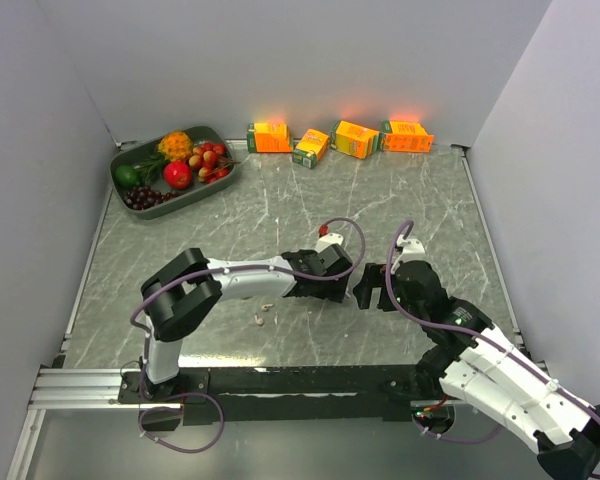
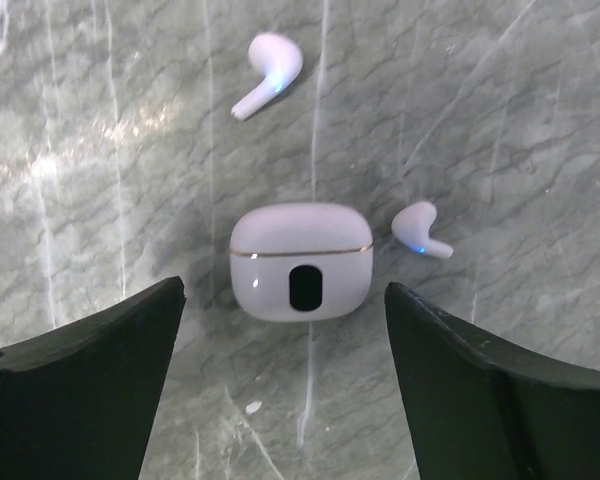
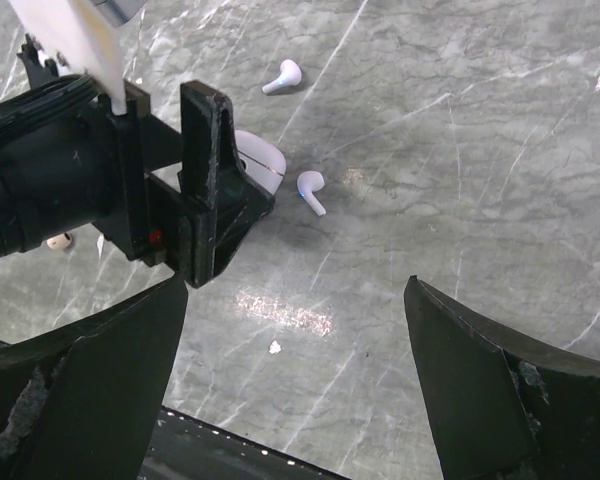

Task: Insert the wireless bluetooth earbuds into the charging case
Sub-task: Pick up the charging case at the center of the board.

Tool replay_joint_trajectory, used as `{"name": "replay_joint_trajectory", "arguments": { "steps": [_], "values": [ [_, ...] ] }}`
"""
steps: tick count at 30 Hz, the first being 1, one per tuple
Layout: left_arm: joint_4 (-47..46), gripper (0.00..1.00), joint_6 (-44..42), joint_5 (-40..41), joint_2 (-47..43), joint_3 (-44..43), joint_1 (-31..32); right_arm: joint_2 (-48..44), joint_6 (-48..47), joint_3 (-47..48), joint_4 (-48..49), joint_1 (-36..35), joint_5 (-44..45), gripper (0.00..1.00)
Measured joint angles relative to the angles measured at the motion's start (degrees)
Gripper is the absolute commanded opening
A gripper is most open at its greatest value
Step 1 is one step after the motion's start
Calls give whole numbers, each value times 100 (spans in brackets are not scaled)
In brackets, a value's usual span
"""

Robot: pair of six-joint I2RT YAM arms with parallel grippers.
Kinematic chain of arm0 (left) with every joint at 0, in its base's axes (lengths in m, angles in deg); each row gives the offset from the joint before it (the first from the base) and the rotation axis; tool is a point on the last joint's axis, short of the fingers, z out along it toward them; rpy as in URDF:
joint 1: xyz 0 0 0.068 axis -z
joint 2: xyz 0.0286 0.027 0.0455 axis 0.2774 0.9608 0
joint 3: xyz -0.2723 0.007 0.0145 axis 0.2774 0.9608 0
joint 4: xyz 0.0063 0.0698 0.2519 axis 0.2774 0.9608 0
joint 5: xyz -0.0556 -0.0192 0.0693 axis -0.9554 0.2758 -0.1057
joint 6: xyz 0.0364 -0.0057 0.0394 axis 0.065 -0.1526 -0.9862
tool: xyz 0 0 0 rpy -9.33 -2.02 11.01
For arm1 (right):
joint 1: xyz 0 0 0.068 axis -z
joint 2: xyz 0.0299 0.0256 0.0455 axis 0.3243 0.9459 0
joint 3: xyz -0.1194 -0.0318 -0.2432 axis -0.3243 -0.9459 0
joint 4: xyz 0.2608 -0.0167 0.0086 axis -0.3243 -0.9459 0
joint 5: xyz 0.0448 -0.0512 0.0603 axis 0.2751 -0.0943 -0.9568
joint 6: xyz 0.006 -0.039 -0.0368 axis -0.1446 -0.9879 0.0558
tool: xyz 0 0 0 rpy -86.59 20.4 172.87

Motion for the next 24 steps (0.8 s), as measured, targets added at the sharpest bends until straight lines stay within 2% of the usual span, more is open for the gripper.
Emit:
{"name": "replay_joint_trajectory", "arguments": {
  "steps": [6,16,24],
  "values": [
    [90,76,-129,76,197,-227,0,-2,2,0,-4,0,2,97],
    [208,77,-234,118,286,-254,0,-20,0,0,-4,0,15,97],
    [212,70,-293,116,308,-278,0,-26,2,0,-7,0,17,97]
  ]
}}
